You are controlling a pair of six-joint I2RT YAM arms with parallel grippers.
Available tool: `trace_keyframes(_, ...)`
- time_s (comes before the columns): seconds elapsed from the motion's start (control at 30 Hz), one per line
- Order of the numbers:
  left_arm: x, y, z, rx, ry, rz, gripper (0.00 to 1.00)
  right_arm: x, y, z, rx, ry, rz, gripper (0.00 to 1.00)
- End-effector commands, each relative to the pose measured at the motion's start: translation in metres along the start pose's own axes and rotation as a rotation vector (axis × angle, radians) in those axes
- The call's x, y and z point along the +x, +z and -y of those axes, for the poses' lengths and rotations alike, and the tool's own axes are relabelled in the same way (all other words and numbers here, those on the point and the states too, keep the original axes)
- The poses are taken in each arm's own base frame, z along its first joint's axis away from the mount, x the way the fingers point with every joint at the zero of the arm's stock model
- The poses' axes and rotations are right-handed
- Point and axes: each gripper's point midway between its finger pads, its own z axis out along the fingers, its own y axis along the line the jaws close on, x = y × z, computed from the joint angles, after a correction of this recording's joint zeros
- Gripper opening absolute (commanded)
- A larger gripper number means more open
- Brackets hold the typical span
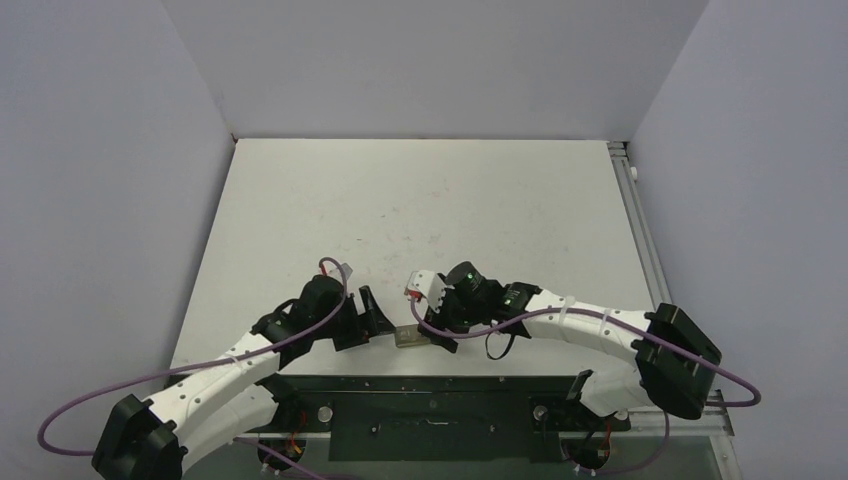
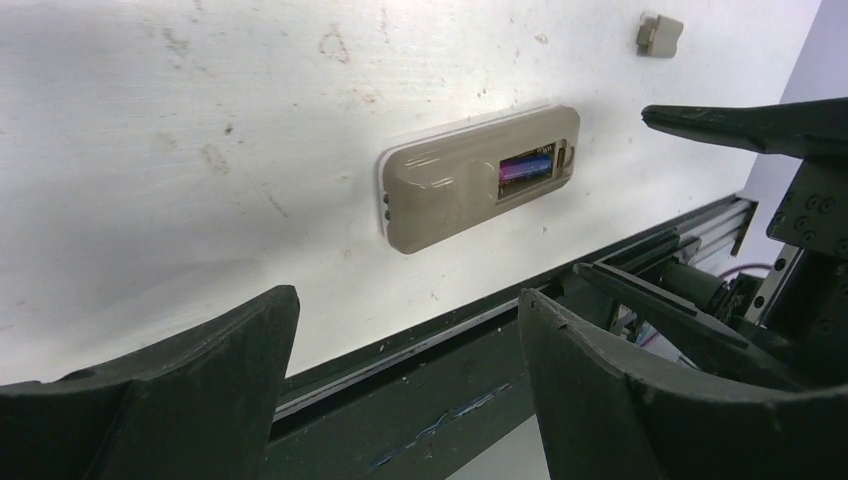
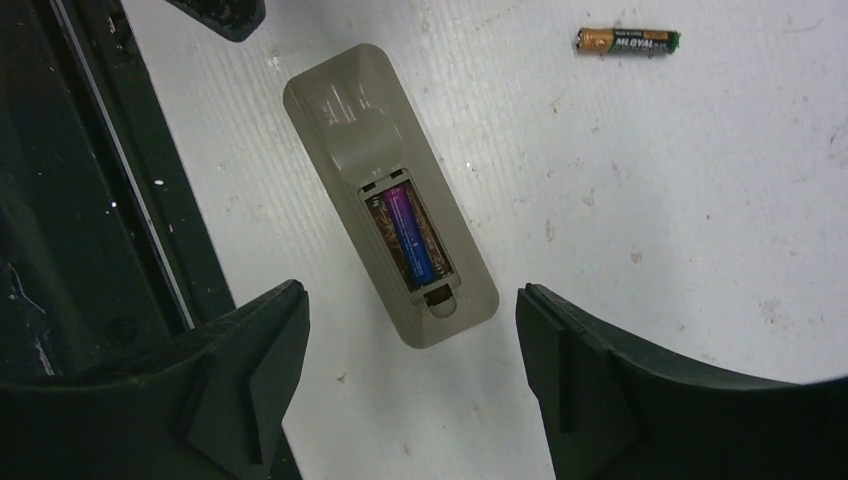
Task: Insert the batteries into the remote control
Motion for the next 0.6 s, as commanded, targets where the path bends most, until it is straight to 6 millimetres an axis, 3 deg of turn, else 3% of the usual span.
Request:
trace_keyframes(0.0,-0.02,-0.016,0.005,-0.037,-0.052,0.083,0.78,-0.038,0.008,-0.002,-0.066,-0.195,0.084,0.75)
trace_keyframes(0.33,-0.031,-0.04,-0.01,-0.099,-0.137,0.163,0.79,-0.043,0.038,-0.016,-0.205,-0.376,0.058,0.75)
trace_keyframes(0.57,-0.027,-0.044,-0.017,-0.12,-0.169,0.156,0.8,-0.047,0.055,-0.027,-0.227,-0.464,0.098,0.74)
